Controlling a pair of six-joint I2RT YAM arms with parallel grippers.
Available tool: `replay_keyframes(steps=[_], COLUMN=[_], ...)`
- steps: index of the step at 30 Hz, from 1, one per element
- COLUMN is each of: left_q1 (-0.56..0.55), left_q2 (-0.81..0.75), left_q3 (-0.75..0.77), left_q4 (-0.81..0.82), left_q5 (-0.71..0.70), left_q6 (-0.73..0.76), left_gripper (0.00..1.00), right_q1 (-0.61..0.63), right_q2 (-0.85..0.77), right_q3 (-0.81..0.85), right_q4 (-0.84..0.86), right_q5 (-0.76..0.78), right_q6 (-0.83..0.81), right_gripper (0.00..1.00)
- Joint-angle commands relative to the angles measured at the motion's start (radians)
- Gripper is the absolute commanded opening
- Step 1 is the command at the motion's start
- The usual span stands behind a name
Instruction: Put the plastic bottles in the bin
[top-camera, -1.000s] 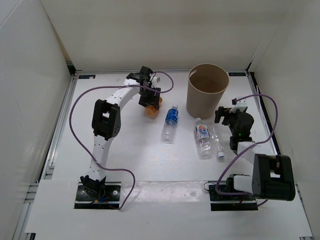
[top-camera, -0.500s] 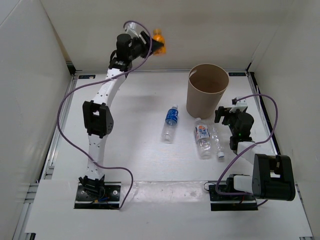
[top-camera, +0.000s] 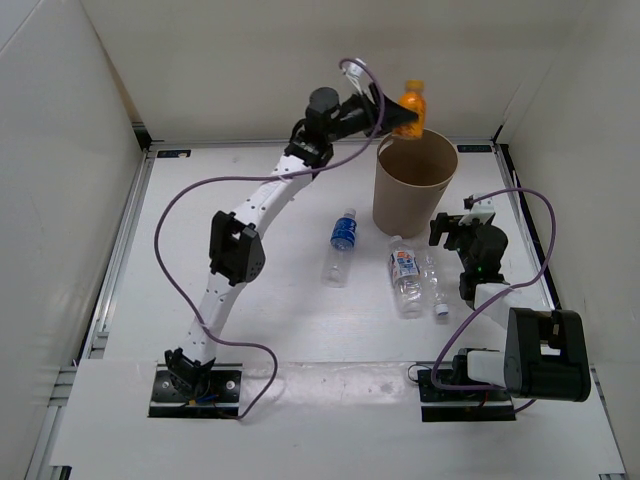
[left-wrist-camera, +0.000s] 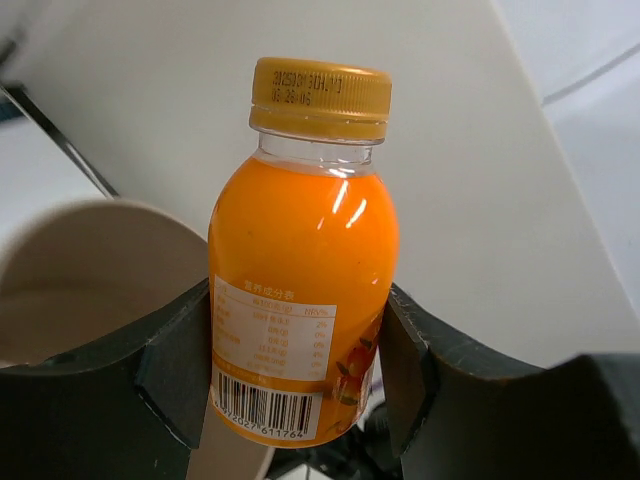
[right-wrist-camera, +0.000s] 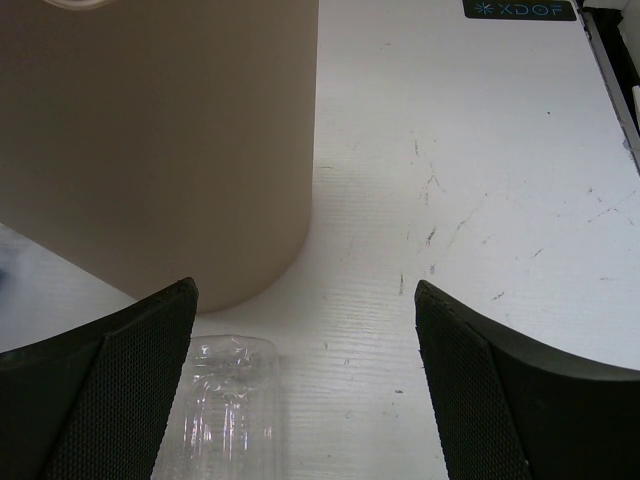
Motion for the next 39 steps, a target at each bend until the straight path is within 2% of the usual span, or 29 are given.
replay_keyframes(steps=[1,5,9,11,17,20,24,28,30,32,39], left_q1=[-0.039,-0.062,-0.061,-0.061,-0.062,-0.059,-0.056,-0.056,-0.058,-0.055,-0.035], left_q2=[-0.024,-0.015,-0.010,-0.008,0.001,0.001,-0.004,-0.007,-0.014,-0.027,-0.064], left_q3=[0.029,0.023,0.023,0.020,-0.001,0.000,0.000,-0.006,-0.012,-0.020,-0.029], left_q4=[-0.054,-0.106,-0.175,-0.201,-0.212,-0.196,-0.192,-0.192,-0.189,-0.191,-0.223], left_q5=[0.042,0.024,0.017,0.010,0.021,0.030,0.039,0.037,0.036,0.036,0.002], left_q6=[0.068,0.088,0.114,0.123,0.108,0.108,0.111,0.113,0.117,0.143,0.209], left_gripper=[0.16,0.16,0.21,0.30,0.44,0.58,0.66,0.83,0.89,1.00,1.00], right_q1=[0.000,0.000,0.000,-0.001,-0.001,0.000,0.000,0.000,0.000,-0.001,0.000], right_q2=[-0.005,-0.003,-0.003,-0.003,-0.002,-0.003,-0.003,-0.003,-0.003,-0.003,-0.005], right_q3=[0.004,0.004,0.006,0.004,0.004,0.004,0.004,0.004,0.004,0.004,0.004], right_q4=[0.054,0.054,0.054,0.055,0.055,0.054,0.052,0.052,0.051,0.054,0.049], right_q5=[-0.002,-0.002,-0.002,-0.003,-0.003,-0.003,-0.002,-0.002,-0.003,0.000,0.001], right_q6=[-0.002,-0.002,-0.002,-0.002,-0.002,-0.002,-0.002,-0.002,-0.002,-0.002,-0.002], right_gripper=[0.90,0.90,0.90,0.90,0.90,0.90,0.90,0.90,0.90,0.90,0.90])
